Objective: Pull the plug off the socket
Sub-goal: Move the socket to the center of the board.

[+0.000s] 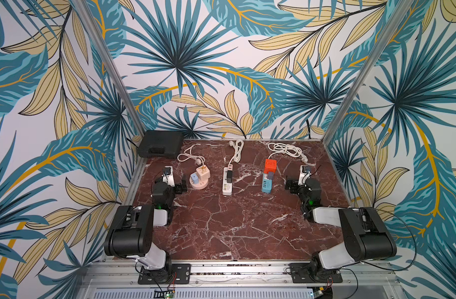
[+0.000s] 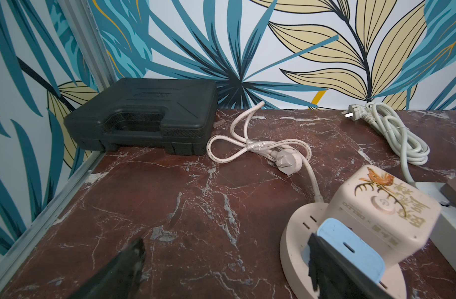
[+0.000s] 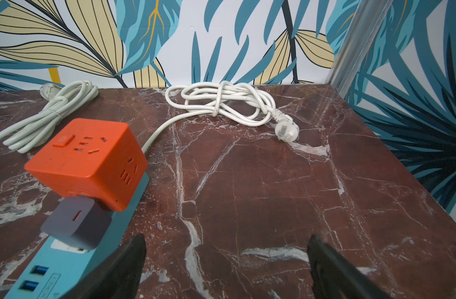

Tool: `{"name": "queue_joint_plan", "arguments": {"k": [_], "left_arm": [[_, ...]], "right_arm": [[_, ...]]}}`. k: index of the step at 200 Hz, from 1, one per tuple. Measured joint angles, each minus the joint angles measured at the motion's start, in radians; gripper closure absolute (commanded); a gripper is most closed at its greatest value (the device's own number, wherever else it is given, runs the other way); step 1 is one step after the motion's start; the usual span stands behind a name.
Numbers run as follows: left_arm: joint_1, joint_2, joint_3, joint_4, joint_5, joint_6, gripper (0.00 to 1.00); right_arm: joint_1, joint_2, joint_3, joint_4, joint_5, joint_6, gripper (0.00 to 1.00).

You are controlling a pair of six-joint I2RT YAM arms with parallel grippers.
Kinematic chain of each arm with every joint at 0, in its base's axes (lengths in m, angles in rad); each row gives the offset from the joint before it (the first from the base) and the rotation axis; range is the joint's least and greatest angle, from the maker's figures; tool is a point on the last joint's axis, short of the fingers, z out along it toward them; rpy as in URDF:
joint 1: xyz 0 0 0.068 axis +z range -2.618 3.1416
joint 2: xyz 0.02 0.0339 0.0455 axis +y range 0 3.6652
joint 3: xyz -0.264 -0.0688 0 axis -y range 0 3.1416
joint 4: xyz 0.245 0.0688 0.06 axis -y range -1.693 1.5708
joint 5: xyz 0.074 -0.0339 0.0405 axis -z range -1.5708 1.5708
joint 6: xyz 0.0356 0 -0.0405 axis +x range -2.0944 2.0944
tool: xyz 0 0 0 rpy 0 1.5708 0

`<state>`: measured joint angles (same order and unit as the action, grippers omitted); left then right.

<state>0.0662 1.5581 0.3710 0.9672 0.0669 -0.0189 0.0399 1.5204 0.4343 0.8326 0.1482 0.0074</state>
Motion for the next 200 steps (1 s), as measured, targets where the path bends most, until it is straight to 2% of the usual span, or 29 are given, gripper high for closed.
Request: {"name": "queue_joint_plan", "arguments": {"k": [129, 158, 168, 178, 200], "left_arm": [[0.000, 0.000, 0.000, 0.000, 0.000, 0.000, 0.00], [-0.001, -0.040, -0.003, -0.035, 0.059, 0.015, 0.00], [-0.002, -0.113, -0.003, -0.107, 0.080, 0.019, 0.00], [-0.003, -0.217, 0.005, -0.207, 0.098, 0.027, 0.00], [-0.005, -0.411, 0.147, -0.581, 0.142, 0.054, 0.00]], "right_arm": [[0.000, 0.000, 0.000, 0.000, 0.000, 0.000, 0.00], [0.000, -0.006, 0.000, -0.006, 0.002, 0.000, 0.01], [0.003, -0.043, 0.011, -0.082, 0.019, 0.005, 0.01], [0.008, -0.108, 0.062, -0.240, 0.058, 0.045, 0.00], [0.008, -0.185, 0.334, -0.646, 0.185, 0.214, 0.00]]}}
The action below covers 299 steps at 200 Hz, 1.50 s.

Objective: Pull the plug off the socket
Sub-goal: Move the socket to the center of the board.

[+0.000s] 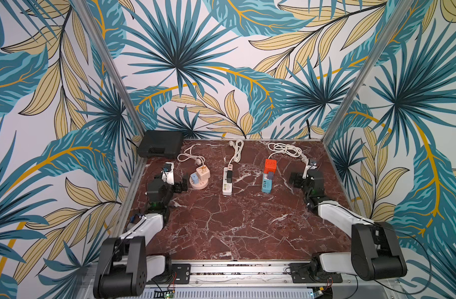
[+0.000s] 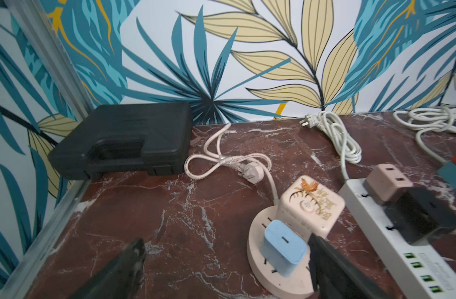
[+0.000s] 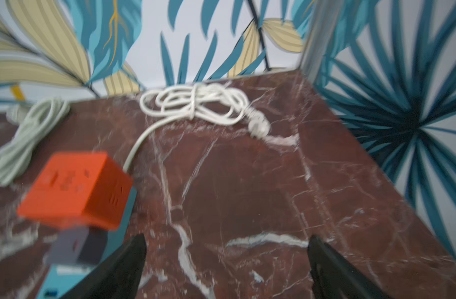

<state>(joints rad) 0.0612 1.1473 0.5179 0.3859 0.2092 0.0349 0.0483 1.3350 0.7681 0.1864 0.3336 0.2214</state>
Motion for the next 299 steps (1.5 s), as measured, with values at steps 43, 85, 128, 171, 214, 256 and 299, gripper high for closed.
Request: {"name": "queue_joint_plan", "arguments": {"k": [43, 85, 128, 171, 214, 256, 299], "left_arm": [[-0.001, -0.058, 0.443, -0.734, 0.069, 0.090, 0.00], [-0.002, 0.050, 0.565, -1.179, 0.089, 0.114, 0.00], [-0.002, 0.019, 0.520, -1.300, 0.187, 0.118, 0.00], [0.016, -0.114, 0.497, -1.289, 0.191, 0.111, 0.00], [0.099, -0.142, 0.455, -1.248, 0.164, 0.094, 0.00], [0.114, -0.135, 0.448, -1.238, 0.158, 0.091, 0.00], [0.117, -0.138, 0.444, -1.235, 0.180, 0.092, 0.00]], "right_arm": [[-0.014, 0.030, 0.263, -0.430, -0.005, 0.294, 0.00], [0.029, -0.028, 0.170, -0.635, -0.173, 0.385, 0.00], [0.195, -0.172, 0.135, -0.670, -0.250, 0.404, 0.00], [0.466, -0.119, 0.185, -0.695, -0.246, 0.415, 0.02], [0.682, 0.099, 0.414, -0.710, -0.206, 0.415, 0.05], [0.805, 0.287, 0.585, -0.722, -0.169, 0.423, 0.07], [0.727, 0.296, 0.574, -0.803, -0.083, 0.449, 0.08]]}}
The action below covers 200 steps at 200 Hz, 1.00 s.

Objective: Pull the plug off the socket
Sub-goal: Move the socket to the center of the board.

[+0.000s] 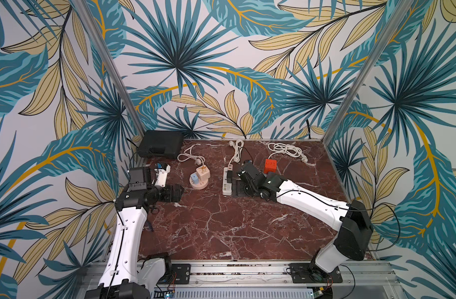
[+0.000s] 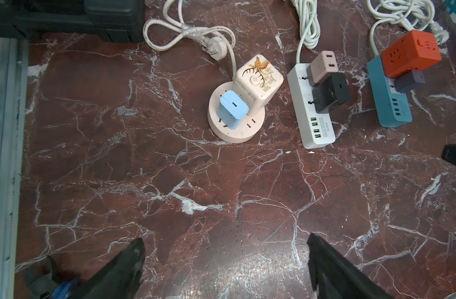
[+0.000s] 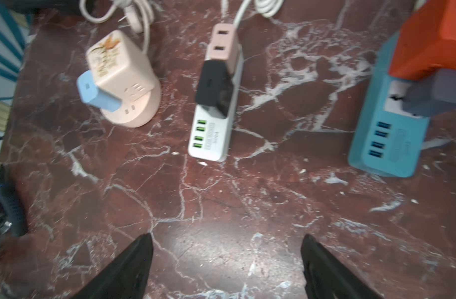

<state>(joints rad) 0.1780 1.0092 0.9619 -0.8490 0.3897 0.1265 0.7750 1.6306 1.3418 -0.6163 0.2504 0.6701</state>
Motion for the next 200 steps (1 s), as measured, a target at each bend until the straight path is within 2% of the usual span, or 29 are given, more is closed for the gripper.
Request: {"name": "queue_joint_plan", "arguments": {"k": [49, 101, 118, 200], "left_arm": [[0.000, -0.013, -0.002, 0.000, 0.043, 0.005, 0.00], [0.000, -0.029, -0.019, 0.008, 0.076, 0.016, 0.00], [0.000, -0.029, -0.021, 0.009, 0.082, 0.018, 0.00], [0.000, -0.029, -0.030, 0.023, 0.090, 0.023, 0.00]], "right_arm": [[-0.233, -0.037, -0.145, -0.035, 0.038, 0.008, 0.09], [-0.380, -0.034, -0.233, 0.002, 0.033, -0.019, 0.10], [-0.401, -0.005, -0.214, 0.021, 0.014, -0.032, 0.13], [-0.399, 0.171, -0.112, 0.091, -0.036, -0.065, 0.14]]}}
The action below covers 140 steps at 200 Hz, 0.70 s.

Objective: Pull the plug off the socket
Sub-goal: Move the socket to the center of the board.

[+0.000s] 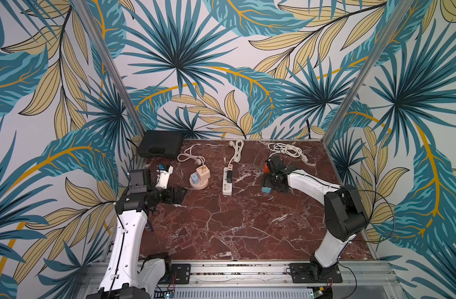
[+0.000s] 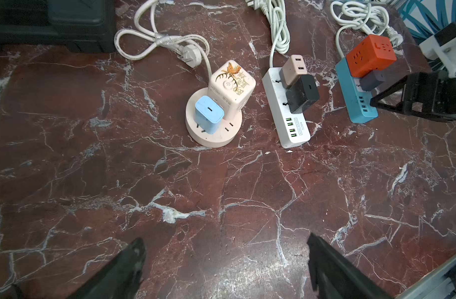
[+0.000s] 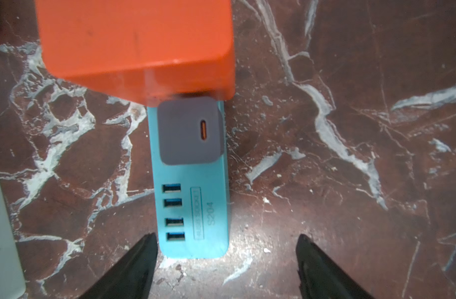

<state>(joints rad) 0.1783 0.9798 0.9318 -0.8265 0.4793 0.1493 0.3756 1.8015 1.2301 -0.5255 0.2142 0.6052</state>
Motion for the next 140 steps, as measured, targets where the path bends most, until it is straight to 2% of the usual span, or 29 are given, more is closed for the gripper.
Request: {"name": "queue_joint_plan", "arguments": {"k": [40, 79, 105, 140], "left_arm": [[0.000, 0.000, 0.000, 0.000, 0.004, 0.000, 0.00], [0.000, 0.000, -0.001, 0.000, 0.004, 0.000, 0.00], [0.000, 0.000, -0.001, 0.000, 0.004, 0.000, 0.00], [0.000, -0.001, -0.006, 0.001, 0.004, 0.000, 0.00]], "right_arm": [[0.000, 0.082, 0.053, 0.007, -0.006, -0.015, 0.14], [0.003, 0.135, 0.085, 0.007, -0.006, -0.029, 0.19], [0.014, 0.154, 0.092, 0.005, -0.005, -0.042, 0.28], [0.044, 0.151, 0.087, 0.003, 0.006, -0.067, 0.46]]}}
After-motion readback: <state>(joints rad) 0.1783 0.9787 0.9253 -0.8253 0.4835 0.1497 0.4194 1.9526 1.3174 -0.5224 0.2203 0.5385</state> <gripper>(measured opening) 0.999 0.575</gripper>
